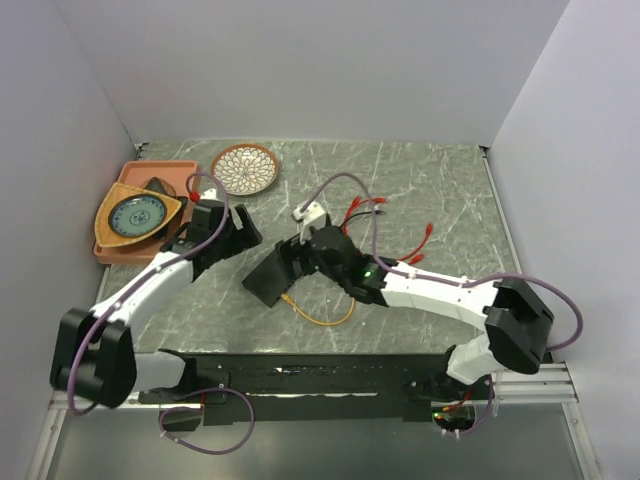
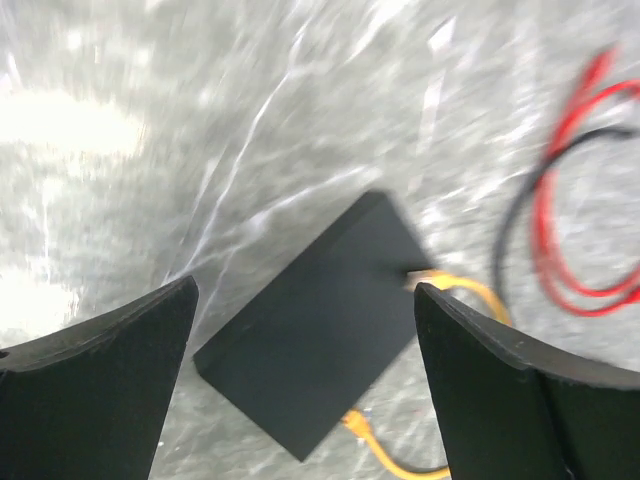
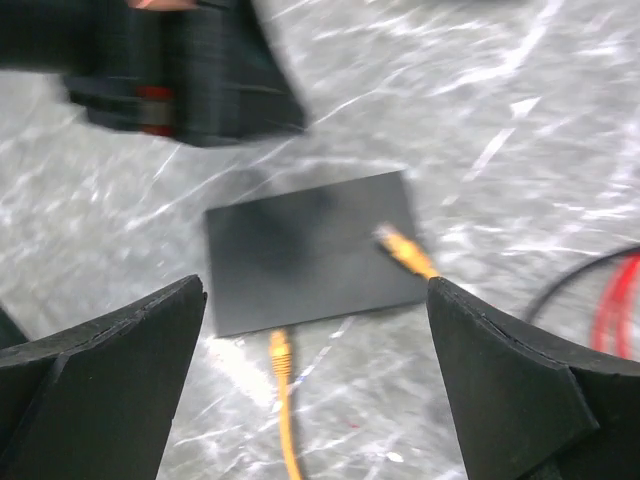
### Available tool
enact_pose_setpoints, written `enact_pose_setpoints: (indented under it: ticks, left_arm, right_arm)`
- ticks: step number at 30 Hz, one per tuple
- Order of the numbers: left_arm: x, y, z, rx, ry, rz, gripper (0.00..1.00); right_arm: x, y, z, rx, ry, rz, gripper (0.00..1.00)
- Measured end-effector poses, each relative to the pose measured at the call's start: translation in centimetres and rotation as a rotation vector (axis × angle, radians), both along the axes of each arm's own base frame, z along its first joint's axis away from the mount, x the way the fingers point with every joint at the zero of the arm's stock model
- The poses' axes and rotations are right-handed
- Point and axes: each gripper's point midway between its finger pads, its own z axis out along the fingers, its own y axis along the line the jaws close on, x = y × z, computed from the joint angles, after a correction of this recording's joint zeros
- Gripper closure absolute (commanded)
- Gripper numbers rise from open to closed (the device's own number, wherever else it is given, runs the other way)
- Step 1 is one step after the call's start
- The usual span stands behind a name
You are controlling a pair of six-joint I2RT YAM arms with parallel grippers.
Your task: Insert the plug into the switch port
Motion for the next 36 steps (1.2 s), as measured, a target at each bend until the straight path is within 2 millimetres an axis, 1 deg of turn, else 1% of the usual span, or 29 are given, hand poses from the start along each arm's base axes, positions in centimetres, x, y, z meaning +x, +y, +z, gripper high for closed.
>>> enact_pose_setpoints:
  ticks: [3, 5, 7, 9, 11, 14, 17, 21, 27, 29, 30, 32, 35, 36]
  left_arm:
    - [0.1, 0.1, 3.0, -0.016, -0.092, -0.004, 0.04]
    - [0.0, 0.2, 4.4, -0.026, -0.137, -0.008, 0.04]
    - [-0.2, 0.1, 5.4, -0.040, -0.172, -0.012, 0.04]
    - [-0.4, 0.0, 5.8, -0.056, -0.197, -0.019, 0.04]
    - [-0.9, -0.2, 5.7, -0.071, -0.205, -0.033, 0.04]
    - [-1.2, -0.5, 5.3, -0.085, -0.202, -0.053, 0.04]
    - [-1.4, -0.8, 4.9, -0.095, -0.197, -0.067, 0.04]
    - [-1.4, -1.0, 5.1, -0.100, -0.204, -0.075, 0.04]
    - [-1.4, -1.0, 5.0, -0.095, -0.201, -0.081, 0.04]
    - [-1.4, -1.0, 5.0, -0.095, -0.201, -0.082, 0.04]
    - [-1.4, -1.0, 5.0, -0.096, -0.201, -0.082, 0.04]
    - [-1.5, -1.1, 5.1, -0.100, -0.202, -0.088, 0.04]
    - [-1.5, -1.3, 5.0, -0.107, -0.198, -0.098, 0.04]
    - [-1.5, -1.4, 4.9, -0.109, -0.194, -0.101, 0.04]
  right_arm:
    - [1.7, -2.4, 1.2, 0.021, 0.004, -0.073, 0.01]
    - [2.9, -4.4, 2.0, 0.040, 0.008, -0.133, 0.01]
    - [4.1, -6.5, 2.3, 0.048, 0.023, -0.195, 0.01]
    - [4.8, -8.3, 2.1, 0.040, 0.044, -0.247, 0.01]
    - [5.3, -9.7, 1.6, 0.020, 0.065, -0.284, 0.01]
    - [5.2, -10.8, 0.5, -0.018, 0.101, -0.312, 0.01]
    - [5.3, -11.3, 0.1, -0.036, 0.126, -0.347, 0.01]
    - [6.1, -11.4, -0.2, -0.046, 0.155, -0.406, 0.01]
    - [7.8, -10.7, -2.1, -0.107, 0.231, -0.471, 0.01]
    - [8.4, -10.3, -3.1, -0.133, 0.264, -0.488, 0.06]
    - [8.6, -10.1, -3.7, -0.145, 0.283, -0.494, 0.11]
    - [9.2, -9.6, -4.9, -0.165, 0.320, -0.503, 0.14]
    - [10.2, -9.3, -6.7, -0.173, 0.390, -0.522, 0.24]
    - [10.6, -9.4, -7.3, -0.174, 0.410, -0.531, 0.31]
